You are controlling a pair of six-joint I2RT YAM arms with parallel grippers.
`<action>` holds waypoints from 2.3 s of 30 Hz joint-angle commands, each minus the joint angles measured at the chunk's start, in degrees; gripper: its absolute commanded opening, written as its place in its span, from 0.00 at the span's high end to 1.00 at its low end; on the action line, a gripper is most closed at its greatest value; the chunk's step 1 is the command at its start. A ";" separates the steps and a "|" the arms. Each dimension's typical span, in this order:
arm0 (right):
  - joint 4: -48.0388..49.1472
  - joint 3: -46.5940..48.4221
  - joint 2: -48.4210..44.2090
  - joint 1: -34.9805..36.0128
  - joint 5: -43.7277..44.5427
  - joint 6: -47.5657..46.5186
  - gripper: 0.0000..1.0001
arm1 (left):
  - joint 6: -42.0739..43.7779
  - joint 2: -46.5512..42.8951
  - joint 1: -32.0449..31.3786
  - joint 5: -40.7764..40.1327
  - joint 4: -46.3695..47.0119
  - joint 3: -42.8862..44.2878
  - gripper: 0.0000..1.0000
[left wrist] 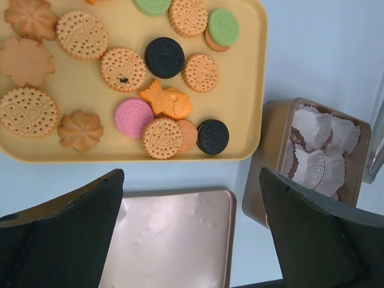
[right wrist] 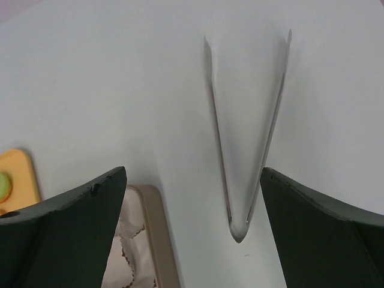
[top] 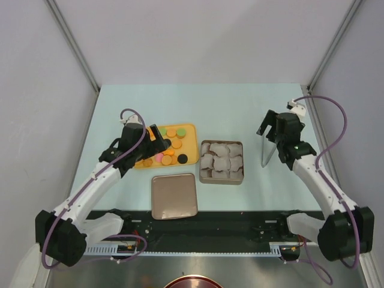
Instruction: Pack the cookies
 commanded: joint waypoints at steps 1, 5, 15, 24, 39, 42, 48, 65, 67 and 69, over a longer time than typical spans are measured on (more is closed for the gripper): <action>-2.79 4.96 7.24 0.01 7.54 1.52 0.00 | 2.26 -1.44 -2.43 -4.17 -2.39 3.43 0.00; 0.63 5.67 13.92 -0.87 8.18 -0.05 0.00 | 2.61 -2.85 -2.69 -3.82 -2.04 1.94 0.00; 0.81 9.80 29.73 -7.55 -2.73 -4.19 0.00 | 5.25 -8.04 -4.01 -3.47 -0.46 0.44 0.00; 3.10 11.65 35.73 -7.37 -5.01 -5.77 0.00 | 5.34 -8.13 -4.10 -1.18 1.29 -0.71 0.00; -1.03 17.53 46.01 -8.69 -3.96 -7.71 0.00 | 5.78 -7.60 -4.10 -1.18 1.65 -1.06 0.00; -1.38 17.54 46.98 -8.78 -3.61 -8.23 0.00 | 5.78 -7.51 -4.10 -0.74 2.09 -1.15 0.00; -2.70 16.92 47.95 -10.18 -4.13 -7.97 0.14 | 5.87 -6.81 -4.10 -0.21 2.35 -1.15 0.00; -3.75 14.98 37.68 -8.52 -3.61 -1.12 0.70 | 5.25 -6.46 -4.10 -0.04 2.61 -1.50 0.00; -4.63 16.04 36.44 -7.73 -2.82 -1.03 0.75 | 5.16 -6.28 -4.10 -0.12 2.70 -1.67 0.00; -4.63 16.30 35.21 -7.20 -2.64 -0.85 0.76 | 4.99 -5.93 -4.10 0.05 2.79 -1.76 0.00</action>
